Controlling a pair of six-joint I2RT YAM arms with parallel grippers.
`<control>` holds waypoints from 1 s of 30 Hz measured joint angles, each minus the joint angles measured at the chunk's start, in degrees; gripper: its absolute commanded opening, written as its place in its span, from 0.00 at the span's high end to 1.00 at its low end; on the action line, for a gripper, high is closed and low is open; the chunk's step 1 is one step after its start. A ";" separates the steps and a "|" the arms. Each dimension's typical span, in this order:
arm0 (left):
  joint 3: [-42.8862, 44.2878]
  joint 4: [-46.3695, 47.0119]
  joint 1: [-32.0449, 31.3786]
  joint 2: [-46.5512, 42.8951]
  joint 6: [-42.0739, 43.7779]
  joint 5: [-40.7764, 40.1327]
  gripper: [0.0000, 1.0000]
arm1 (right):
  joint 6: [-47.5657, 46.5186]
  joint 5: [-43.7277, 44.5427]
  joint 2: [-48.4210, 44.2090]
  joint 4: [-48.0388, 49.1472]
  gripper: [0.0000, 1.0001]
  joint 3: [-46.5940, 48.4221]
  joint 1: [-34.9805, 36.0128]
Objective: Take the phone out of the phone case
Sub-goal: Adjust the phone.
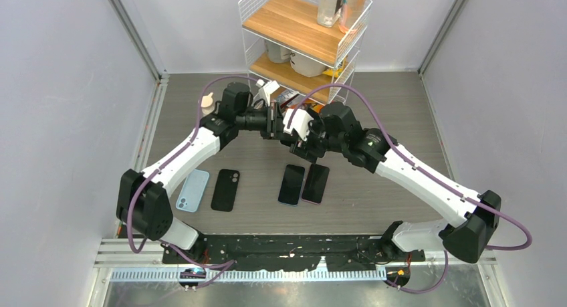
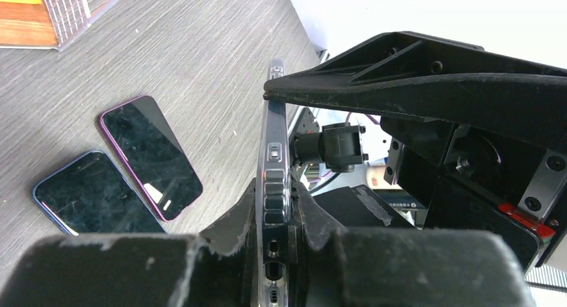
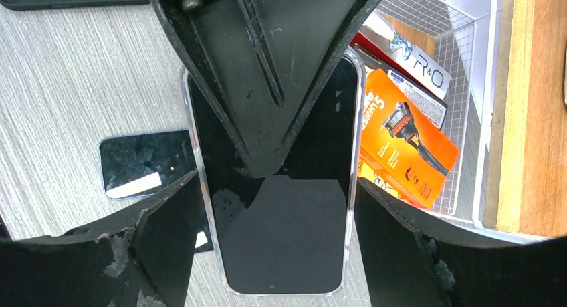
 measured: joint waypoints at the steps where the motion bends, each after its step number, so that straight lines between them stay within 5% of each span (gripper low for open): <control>1: -0.15 0.26 0.00 0.00 -0.04 0.07 1.00 | 0.11 0.15 0.00 -0.02 0.86 0.00 0.04; 6: -1.29 1.66 0.00 -0.68 0.22 0.28 1.00 | 0.33 0.46 -0.11 -0.22 0.50 0.00 0.17; 10: -1.73 1.01 0.00 -2.25 1.57 0.28 1.00 | 0.48 0.31 -0.74 -0.20 0.11 0.00 0.72; 12: -1.70 0.07 -0.02 -3.15 2.38 0.35 1.00 | 0.57 -0.46 -1.27 -0.22 0.03 0.00 0.83; 30: -3.04 -13.64 2.64 -17.44 33.66 6.12 1.00 | 1.33 -9.90 -11.34 -2.93 0.05 0.20 0.24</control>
